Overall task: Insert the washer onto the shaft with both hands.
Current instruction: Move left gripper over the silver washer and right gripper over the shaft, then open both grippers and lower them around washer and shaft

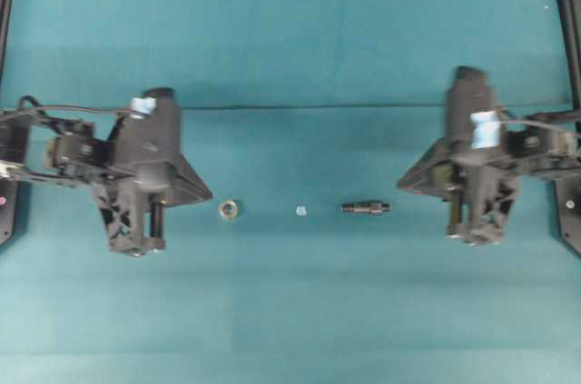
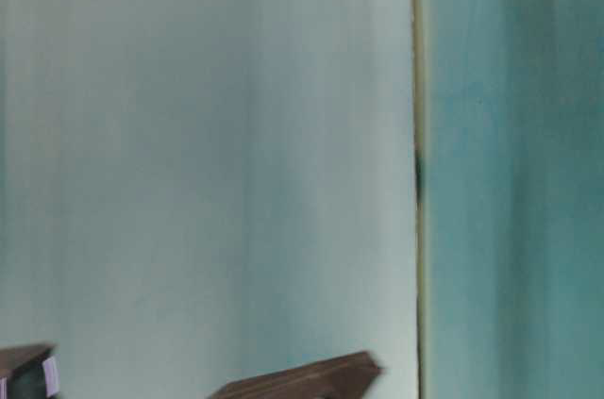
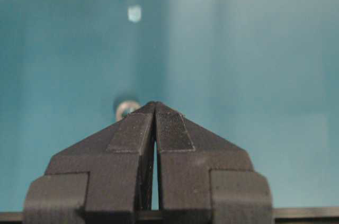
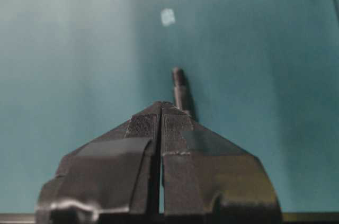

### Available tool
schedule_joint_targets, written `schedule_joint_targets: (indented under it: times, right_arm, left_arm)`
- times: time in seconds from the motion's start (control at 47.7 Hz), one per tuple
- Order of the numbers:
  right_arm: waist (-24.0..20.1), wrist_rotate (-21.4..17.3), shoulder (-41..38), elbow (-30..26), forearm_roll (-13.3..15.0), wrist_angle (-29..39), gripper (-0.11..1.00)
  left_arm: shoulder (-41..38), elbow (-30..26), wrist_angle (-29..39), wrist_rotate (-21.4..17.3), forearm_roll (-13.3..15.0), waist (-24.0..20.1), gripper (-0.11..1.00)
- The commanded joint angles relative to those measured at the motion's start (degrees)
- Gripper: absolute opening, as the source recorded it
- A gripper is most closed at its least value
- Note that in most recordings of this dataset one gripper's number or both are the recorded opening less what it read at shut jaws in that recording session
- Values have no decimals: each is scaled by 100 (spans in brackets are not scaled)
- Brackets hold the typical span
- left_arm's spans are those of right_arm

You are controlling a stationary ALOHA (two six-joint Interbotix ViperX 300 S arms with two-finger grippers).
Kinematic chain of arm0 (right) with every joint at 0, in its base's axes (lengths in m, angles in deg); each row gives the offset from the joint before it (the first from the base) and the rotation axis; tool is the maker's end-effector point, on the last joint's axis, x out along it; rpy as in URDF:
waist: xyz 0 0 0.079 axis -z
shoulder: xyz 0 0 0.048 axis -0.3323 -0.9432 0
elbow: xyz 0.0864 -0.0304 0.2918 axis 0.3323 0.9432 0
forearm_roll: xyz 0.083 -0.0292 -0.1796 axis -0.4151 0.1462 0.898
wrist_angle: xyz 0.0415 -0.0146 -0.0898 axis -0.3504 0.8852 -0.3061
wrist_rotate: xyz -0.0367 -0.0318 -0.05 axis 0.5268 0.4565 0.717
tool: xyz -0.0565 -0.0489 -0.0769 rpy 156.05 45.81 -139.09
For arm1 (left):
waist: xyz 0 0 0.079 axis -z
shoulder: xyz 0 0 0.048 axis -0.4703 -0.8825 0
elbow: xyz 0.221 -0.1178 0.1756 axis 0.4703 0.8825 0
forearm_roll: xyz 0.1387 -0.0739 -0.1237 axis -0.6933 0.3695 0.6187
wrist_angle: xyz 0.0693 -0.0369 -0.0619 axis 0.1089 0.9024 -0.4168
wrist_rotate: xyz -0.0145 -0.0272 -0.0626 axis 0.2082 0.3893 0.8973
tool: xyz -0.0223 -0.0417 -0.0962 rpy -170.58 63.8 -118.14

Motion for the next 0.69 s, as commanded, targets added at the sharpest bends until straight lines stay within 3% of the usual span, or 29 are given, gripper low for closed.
schedule_joint_targets:
  times: [0.0, 0.671]
  right_arm:
    - [-26, 88, -141, -246, 97, 158, -10]
    - [-132, 255, -932, -554, 167, 466, -10]
  left_arm:
    - [-132, -123, 0, -9, -18, 18, 3]
    - [-888, -413, 308, -105, -62, 18, 3]
